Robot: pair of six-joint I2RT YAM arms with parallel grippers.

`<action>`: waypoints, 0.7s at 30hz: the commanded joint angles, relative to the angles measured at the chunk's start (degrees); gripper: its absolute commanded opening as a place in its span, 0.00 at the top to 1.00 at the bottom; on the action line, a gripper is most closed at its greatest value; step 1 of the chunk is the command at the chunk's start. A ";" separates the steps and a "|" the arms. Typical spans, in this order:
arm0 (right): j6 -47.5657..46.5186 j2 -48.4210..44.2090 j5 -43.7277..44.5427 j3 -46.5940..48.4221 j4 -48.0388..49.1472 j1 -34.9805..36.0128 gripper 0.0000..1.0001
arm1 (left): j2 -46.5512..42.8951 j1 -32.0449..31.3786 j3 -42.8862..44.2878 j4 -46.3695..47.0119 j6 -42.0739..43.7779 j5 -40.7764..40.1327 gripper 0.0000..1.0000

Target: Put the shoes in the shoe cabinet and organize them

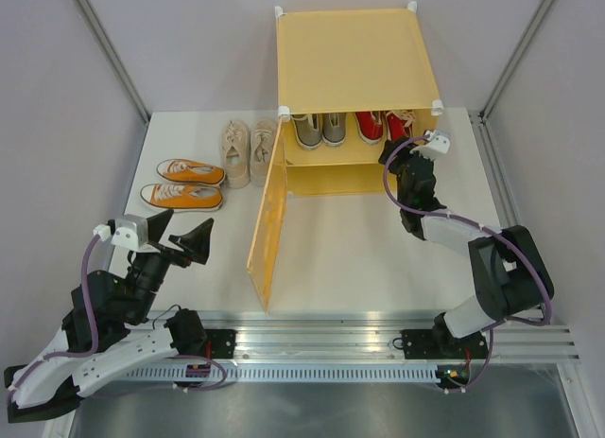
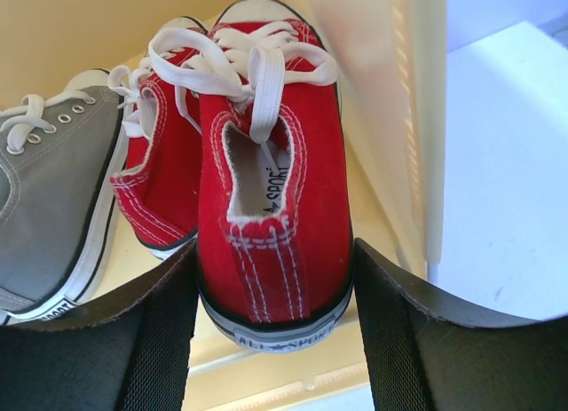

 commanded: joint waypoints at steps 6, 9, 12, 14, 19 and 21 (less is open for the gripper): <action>8.90 2.76 -0.64 2.34 4.09 -1.06 0.99 | -0.17 0.23 -0.21 0.44 -1.96 0.51 0.00; 9.25 3.64 -0.29 3.93 3.82 -1.06 0.99 | -0.09 0.23 -0.13 0.53 -1.87 0.07 0.00; 9.51 4.25 -0.20 5.51 3.56 -1.06 0.99 | 0.09 0.23 -0.22 0.53 -1.78 -0.11 0.00; 9.60 4.60 -0.20 6.47 3.47 -1.06 0.99 | 0.09 0.23 -0.30 0.53 -1.78 -0.20 0.00; 9.69 4.34 -2.13 6.30 6.89 -1.06 0.99 | 0.09 0.23 -0.30 0.53 -1.69 -0.37 0.00; 9.16 4.17 -3.01 6.22 8.56 -1.06 0.99 | 0.09 0.23 -0.30 0.62 -1.69 -0.37 0.00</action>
